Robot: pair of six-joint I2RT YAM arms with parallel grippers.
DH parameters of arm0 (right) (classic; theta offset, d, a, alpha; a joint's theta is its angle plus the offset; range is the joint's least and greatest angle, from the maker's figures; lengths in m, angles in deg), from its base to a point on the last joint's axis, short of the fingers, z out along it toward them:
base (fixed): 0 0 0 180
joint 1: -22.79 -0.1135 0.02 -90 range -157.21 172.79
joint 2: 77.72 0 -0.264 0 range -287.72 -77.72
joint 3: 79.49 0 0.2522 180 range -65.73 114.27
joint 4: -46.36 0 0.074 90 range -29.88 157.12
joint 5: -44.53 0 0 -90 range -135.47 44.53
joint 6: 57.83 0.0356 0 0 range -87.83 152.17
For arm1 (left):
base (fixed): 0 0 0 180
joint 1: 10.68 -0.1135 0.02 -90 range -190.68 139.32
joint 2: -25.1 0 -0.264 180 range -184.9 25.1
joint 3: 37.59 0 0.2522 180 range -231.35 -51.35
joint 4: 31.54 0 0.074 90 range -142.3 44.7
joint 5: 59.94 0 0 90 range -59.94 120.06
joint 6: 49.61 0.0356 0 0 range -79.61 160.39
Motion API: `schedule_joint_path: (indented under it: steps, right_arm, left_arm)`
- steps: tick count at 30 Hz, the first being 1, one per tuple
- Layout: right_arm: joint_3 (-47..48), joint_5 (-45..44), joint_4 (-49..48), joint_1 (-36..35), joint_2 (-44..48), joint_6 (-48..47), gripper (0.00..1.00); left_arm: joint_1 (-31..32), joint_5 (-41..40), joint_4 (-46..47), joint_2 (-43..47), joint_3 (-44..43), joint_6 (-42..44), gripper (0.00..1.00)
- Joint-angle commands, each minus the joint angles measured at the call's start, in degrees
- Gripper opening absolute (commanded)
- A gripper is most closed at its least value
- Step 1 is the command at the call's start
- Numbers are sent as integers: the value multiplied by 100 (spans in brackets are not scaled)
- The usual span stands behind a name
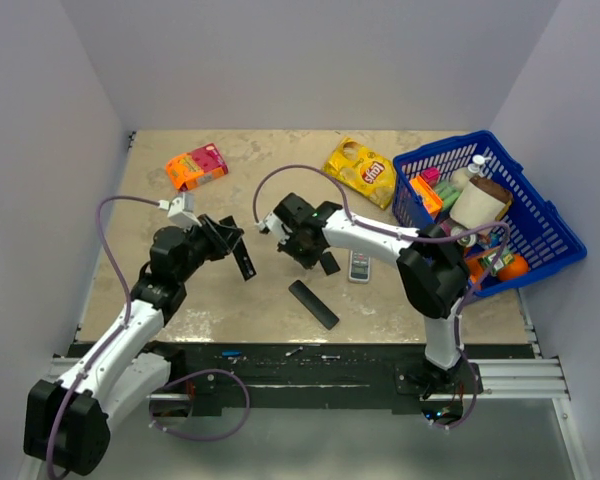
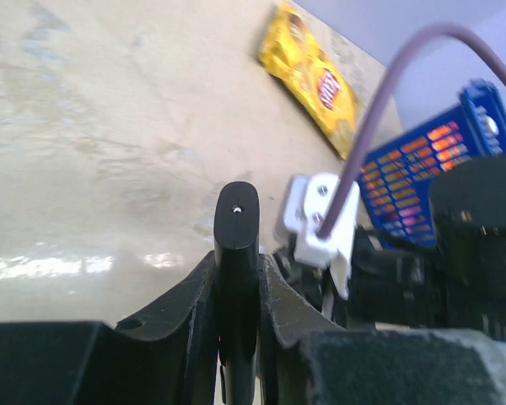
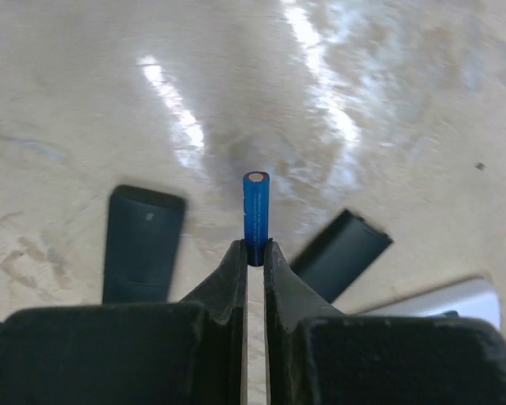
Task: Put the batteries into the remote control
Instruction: Pick up the battery from the center of the board, then place the battery at the center of the board.
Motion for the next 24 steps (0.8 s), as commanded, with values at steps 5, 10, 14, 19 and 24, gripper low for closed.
schedule_joint_path:
  steps: [5,10,14,19,24]
  right_arm:
    - [117,-234,102,-344,-344,-699,4]
    - [12,-349,59,-467,-458,-813,7]
    - [-50,-542,15,-476,-467,-849,22]
    - [-155,-744,14,-476,-353,-831,37]
    - [-182,-990,-82,-468,-370,-744,37]
  left_arm:
    - [-67,-1742,-1496,620,-174,158,0]
    - [-67,-1830,-1444,761,-120,228,0]
    - [-67,-1769,-1409,726,-156,272,0]
    - [-67,-1646,-1321,673,-147,264,0]
    - [-67,-1593,-1259,621,-156,264,0]
